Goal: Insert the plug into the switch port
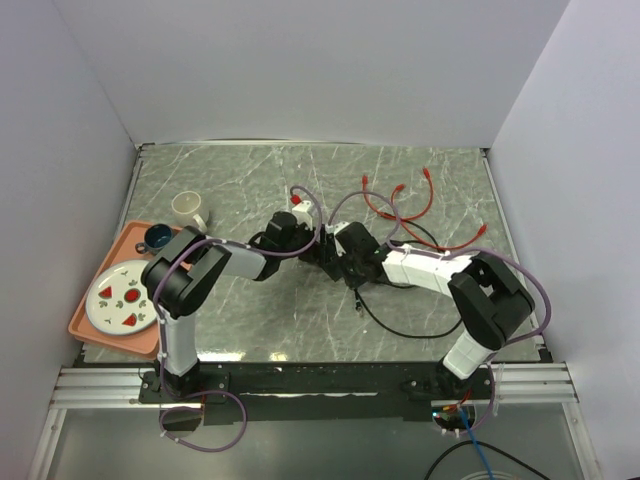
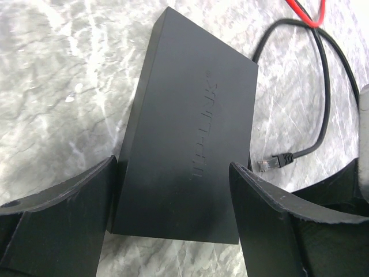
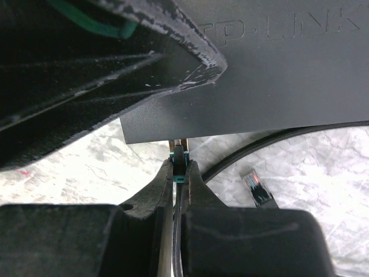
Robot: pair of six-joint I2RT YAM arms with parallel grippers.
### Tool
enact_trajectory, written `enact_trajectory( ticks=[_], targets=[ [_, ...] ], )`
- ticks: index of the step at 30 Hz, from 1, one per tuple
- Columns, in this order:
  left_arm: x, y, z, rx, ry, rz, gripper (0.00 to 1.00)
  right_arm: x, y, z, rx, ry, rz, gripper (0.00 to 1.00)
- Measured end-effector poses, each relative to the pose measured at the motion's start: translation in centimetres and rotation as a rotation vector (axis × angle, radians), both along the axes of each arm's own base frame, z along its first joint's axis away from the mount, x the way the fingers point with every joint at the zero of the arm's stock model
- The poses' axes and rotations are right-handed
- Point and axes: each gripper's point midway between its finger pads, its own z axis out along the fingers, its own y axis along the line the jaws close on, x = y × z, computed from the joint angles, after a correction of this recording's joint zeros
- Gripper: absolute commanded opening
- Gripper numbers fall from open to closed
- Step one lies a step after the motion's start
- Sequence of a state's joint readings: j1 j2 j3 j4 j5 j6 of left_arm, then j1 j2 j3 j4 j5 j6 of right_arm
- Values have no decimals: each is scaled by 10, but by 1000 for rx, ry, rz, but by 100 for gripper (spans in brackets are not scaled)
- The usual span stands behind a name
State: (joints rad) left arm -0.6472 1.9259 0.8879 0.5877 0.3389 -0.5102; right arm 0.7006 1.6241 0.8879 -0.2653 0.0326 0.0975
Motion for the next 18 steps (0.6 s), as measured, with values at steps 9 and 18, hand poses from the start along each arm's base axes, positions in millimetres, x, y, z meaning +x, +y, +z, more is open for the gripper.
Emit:
enact_trajectory(
  ticks=[9,18],
  targets=[
    [3,17,0,13,17,117,81,4,16,1,19,23,27,0],
    [2,27,-1,18,29,172,83,4,23,3,19,34,47,0]
  ],
)
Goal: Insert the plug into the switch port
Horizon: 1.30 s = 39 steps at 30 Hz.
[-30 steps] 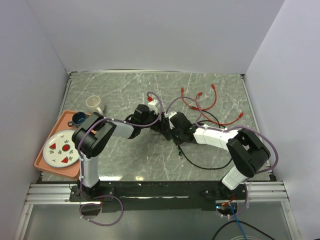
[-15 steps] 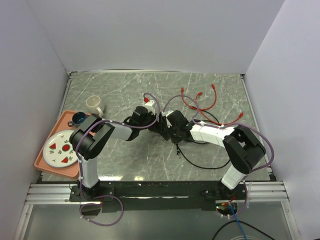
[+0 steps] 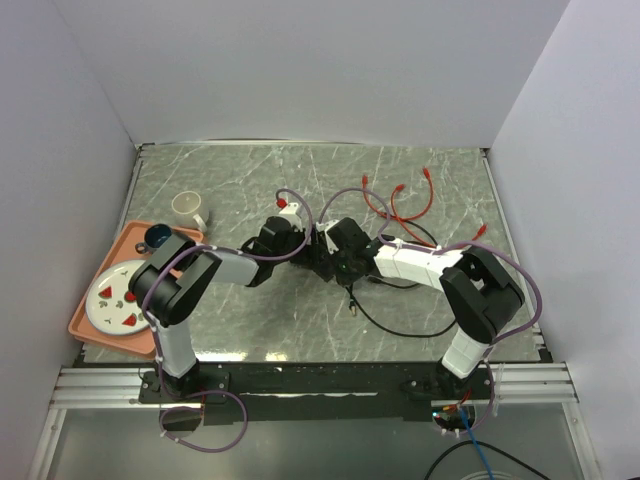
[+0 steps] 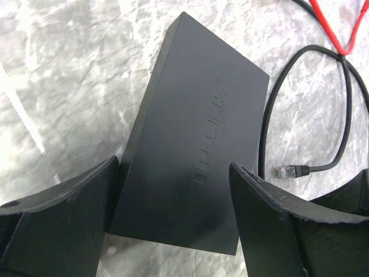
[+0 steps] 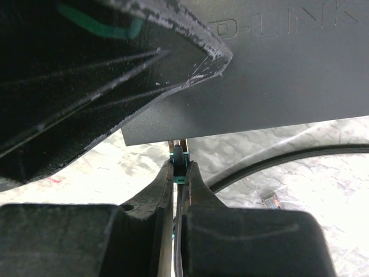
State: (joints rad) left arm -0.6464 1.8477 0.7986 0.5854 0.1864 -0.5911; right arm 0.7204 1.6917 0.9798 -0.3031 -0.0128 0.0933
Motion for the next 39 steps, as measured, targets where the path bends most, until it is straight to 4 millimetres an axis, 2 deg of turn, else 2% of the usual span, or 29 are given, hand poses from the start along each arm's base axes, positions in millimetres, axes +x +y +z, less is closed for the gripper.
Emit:
enact_trajectory(
  ticks=[3,10,13,15,19,26,33,36,39],
  targets=[
    [-4,7,0,18,13,16,86,-2,4,1,13,7,14,2],
    [-9,19,0,62,42,56,90,-4,14,4,58,11,35,21],
    [-10,21,0,79,53,61,94,-3,15,6,68,5,29,24],
    [-10,22,-1,99,66,74,95,-2,14,6,71,0,16,25],
    [-10,23,-2,180,104,122,98,8,9,9,76,-27,-16,34],
    [-28,23,-8,284,179,139,99,23,-4,10,50,-65,-74,52],
    [-36,34,-8,329,223,181,97,25,-6,11,45,-68,-73,54],
    [-48,48,-8,381,245,194,97,25,2,16,71,-70,-50,54],
    [-59,68,1,420,251,209,97,21,22,24,133,-64,6,55]
  ],
)
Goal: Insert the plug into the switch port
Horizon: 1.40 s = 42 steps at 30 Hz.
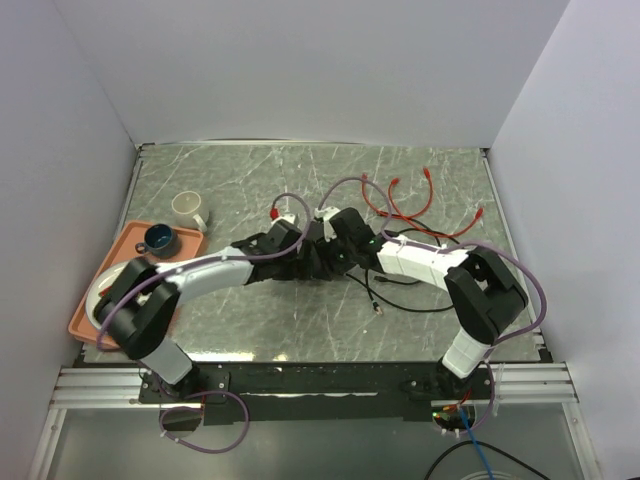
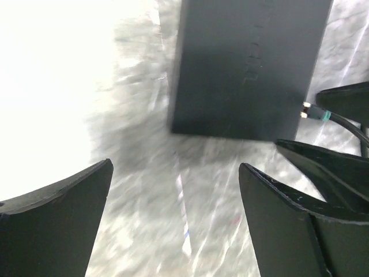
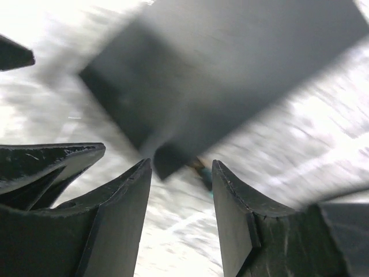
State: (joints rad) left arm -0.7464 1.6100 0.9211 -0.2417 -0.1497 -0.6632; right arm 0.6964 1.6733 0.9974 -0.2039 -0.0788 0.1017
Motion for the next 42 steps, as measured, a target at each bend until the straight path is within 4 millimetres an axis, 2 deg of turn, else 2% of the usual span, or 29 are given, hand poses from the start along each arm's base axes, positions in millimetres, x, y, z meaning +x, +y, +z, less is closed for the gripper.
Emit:
enact_trajectory(
  ticks=[3,8,11,14,16,19,23,25,28,31,33,40,41,42],
  targets=[
    [-1,15,25,-6,-34,9,97,-6,16,6,51,2,53,55],
    [6,22,75,-77,-142,3,97,-20,30,6,90,41,116,56],
    [5,24,93,-109,-178,-19,97,-24,34,8,107,47,130,65],
    [3,23,103,-134,-192,-49,97,-26,32,14,126,36,118,73],
    [0,17,106,-158,-194,-84,97,-27,26,24,141,7,99,78],
    [-4,8,110,-193,-191,-129,97,-25,15,52,181,-59,59,79],
    [-8,-3,113,-238,-183,-178,97,-2,-13,88,222,-162,-66,67],
    [-9,-8,113,-253,-178,-199,97,10,-33,93,216,-185,-147,64],
    [-11,-14,109,-266,-162,-227,97,20,-62,82,177,-168,-255,62],
    [-13,-21,103,-275,-142,-253,97,15,-90,59,116,-107,-339,60],
    [-14,-25,98,-276,-130,-270,97,12,-101,49,83,-73,-374,60],
    [-20,-35,93,-296,-108,-310,97,-2,-119,10,-33,55,-416,57],
    [-20,-36,93,-299,-108,-313,97,-6,-120,5,-47,74,-415,58],
    [-20,-36,94,-302,-109,-315,97,-8,-121,2,-57,87,-414,64]
  ],
)
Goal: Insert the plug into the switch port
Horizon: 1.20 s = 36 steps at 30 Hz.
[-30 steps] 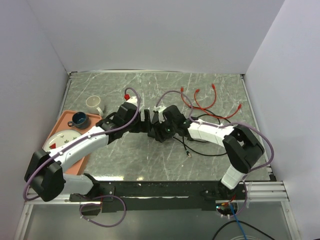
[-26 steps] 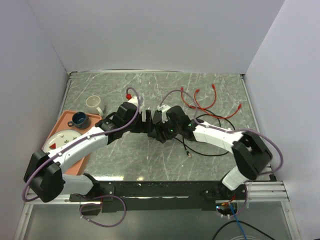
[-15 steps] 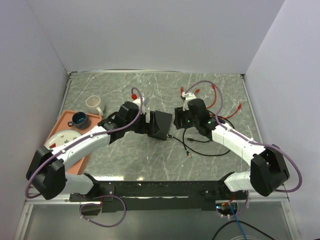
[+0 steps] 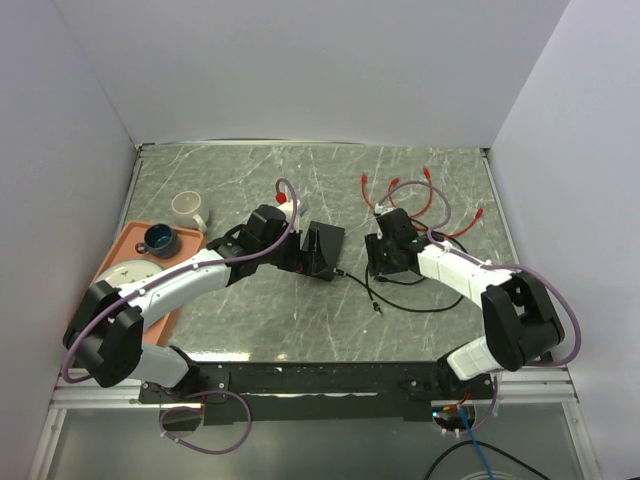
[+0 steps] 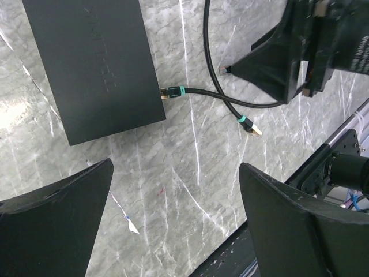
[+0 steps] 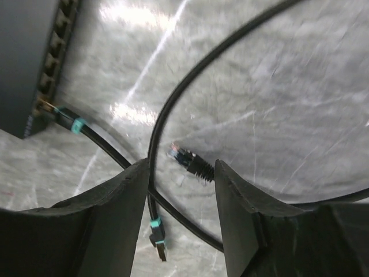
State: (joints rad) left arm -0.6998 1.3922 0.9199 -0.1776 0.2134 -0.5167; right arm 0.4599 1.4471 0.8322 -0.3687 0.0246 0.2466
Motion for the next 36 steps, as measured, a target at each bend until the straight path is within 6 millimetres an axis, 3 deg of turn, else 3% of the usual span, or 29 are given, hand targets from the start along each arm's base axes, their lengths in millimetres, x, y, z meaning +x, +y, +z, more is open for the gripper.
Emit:
enact_trajectory(
  ticks=[7,12,17,21,23,27,31,36],
  targets=[
    [-1,-2,1,-9,2,-11,97,-3,-1,-8,-20,53,-6,70],
    [-2,-4,2,-21,0,-22,97,-5,3,-10,-2,69,7,68],
    [-3,-5,-3,-15,14,-27,97,7,15,-14,21,87,20,68],
    [-4,-4,-7,-10,21,-27,97,19,21,-18,16,103,0,53],
    [-5,-3,-8,-7,23,-27,97,28,22,-23,4,110,-18,36],
    [-5,-3,-8,-6,23,-25,97,38,24,-34,-25,136,-53,29],
    [-5,-2,-7,-4,19,-20,97,40,22,-36,-62,152,-81,0],
    [-6,1,-4,-1,15,-13,97,42,21,-37,-69,157,-98,0]
  ],
)
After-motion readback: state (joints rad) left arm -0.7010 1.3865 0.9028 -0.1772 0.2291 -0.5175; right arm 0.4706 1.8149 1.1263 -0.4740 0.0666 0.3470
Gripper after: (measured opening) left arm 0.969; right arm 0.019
